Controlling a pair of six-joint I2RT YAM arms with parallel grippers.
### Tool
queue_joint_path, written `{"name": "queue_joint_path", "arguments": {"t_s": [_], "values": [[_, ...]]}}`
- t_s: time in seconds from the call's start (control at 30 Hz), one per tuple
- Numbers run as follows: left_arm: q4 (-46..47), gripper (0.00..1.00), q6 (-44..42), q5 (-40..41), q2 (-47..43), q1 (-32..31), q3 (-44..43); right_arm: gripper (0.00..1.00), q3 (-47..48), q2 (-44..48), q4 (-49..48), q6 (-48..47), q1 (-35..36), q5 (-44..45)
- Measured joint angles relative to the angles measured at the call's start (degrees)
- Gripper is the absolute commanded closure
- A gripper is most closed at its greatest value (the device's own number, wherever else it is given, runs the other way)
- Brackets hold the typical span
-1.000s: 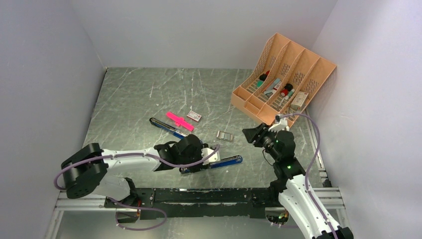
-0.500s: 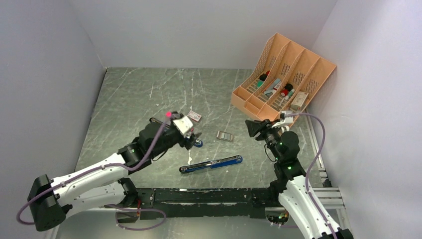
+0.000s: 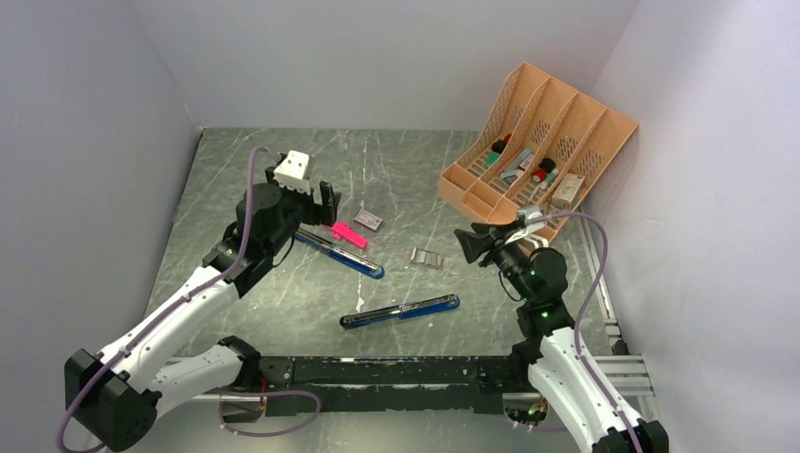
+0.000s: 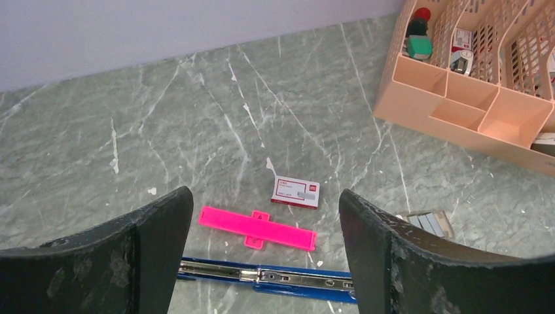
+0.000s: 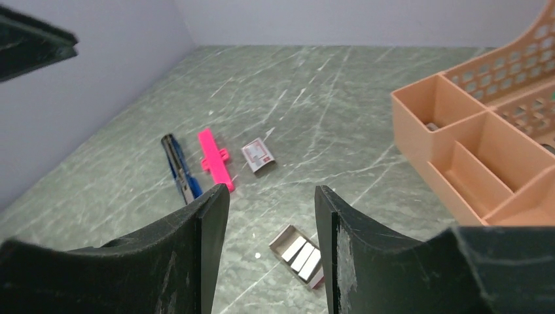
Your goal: Load the staples into the stapler
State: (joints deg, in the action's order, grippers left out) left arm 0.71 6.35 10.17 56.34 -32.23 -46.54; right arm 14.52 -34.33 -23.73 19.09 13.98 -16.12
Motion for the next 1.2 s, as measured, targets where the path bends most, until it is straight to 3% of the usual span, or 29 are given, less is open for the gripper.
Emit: {"name": "queue_joint_path", "arguments": {"t_s": [0.47, 0.77, 0.97, 1.2], "values": [[-0.7, 0.14, 0.1, -0.3, 0.3, 0.6, 0.9, 0.41, -4.2, -2.8, -8.9, -6.4, 1.6, -14.6], [-7.6, 0.13, 3.7, 0.0, 3.0, 0.7, -1.2, 0.42, 0.2, -10.0, -7.5, -7.0, 1.7, -22.5], [-10.1, 0.13, 4.4, 0.0, 2.9, 0.7, -1.5, 0.42, 10.0, -18.8, 0.8, -13.2, 3.6, -29.5], [-11.5, 0.13, 4.5, 0.2, 1.9, 0.7, -1.7, 0.42, 19.9, -23.6, 17.1, -28.0, 12.7, -27.9]]}}
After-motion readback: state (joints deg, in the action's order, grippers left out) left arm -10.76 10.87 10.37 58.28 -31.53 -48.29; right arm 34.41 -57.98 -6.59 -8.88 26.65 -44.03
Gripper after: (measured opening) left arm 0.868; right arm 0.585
